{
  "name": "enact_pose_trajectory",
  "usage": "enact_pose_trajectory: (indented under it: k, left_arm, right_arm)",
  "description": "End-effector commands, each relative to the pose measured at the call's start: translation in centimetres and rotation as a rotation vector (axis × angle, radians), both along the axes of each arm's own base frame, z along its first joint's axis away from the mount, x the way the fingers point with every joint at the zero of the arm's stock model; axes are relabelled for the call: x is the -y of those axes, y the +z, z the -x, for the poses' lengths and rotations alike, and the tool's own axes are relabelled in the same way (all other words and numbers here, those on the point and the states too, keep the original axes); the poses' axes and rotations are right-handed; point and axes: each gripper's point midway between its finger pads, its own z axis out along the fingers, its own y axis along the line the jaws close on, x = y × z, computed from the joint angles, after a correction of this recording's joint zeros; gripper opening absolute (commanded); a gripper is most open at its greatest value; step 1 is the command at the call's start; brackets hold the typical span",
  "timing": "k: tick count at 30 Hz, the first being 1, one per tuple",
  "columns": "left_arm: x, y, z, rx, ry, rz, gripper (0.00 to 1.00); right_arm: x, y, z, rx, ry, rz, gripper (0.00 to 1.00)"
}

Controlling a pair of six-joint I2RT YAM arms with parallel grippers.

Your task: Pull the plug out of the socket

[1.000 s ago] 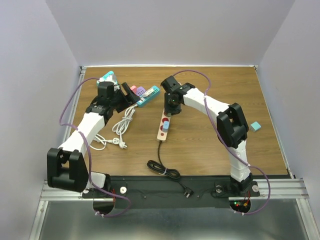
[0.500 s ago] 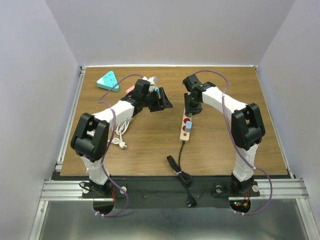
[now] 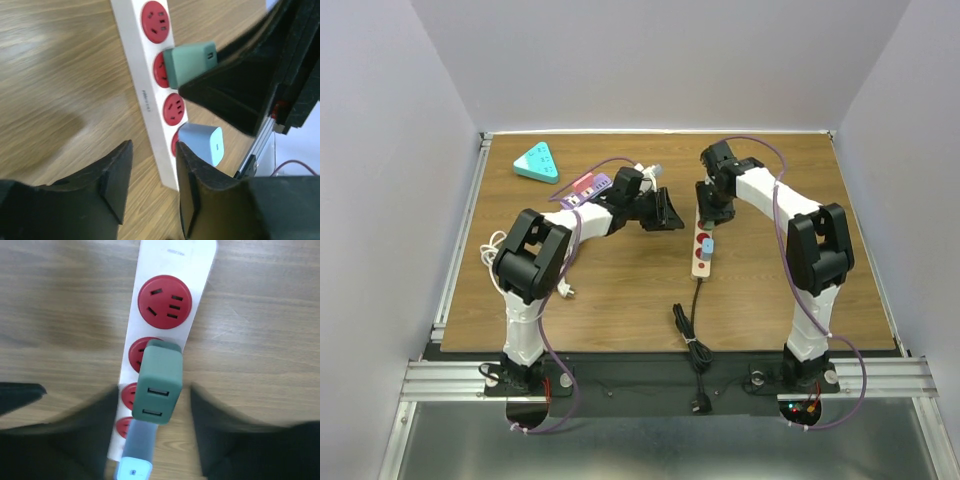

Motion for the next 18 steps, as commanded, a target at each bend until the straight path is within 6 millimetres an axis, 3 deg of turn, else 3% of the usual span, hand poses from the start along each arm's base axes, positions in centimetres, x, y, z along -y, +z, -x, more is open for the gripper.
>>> enact_pose_trajectory:
  k: [1, 2, 5, 15, 18]
  left_arm:
    - [3.2, 2.2, 0.6, 0.062, -0.095, 0.085, 0.43]
    - [3.4, 2.1, 0.7, 0.058, -0.098, 0.085, 0.42]
    - [4.5, 1.8, 1.4, 0.045, -0.123, 0.103, 0.32]
    - [6.5, 1.0, 2.0, 0.016, -0.161, 0.147, 0.0]
    - [7.1, 1.2, 1.9, 0.019, -0.169, 0.166, 0.0]
  right_arm:
    - [-0.9, 1.2, -1.7, 0.048, 0.007, -0.052, 0.74]
    - [-1.0, 1.3, -1.8, 0.051, 0.003, -0.055, 0.82]
    - [-0.9, 1.7, -2.2, 0.065, -0.011, -0.053, 0.92]
    - [-0.4, 2.5, -2.8, 0.086, -0.088, -0.037, 0.9]
    - [-0.1, 2.4, -2.5, 0.083, -0.117, -0.03, 0.88]
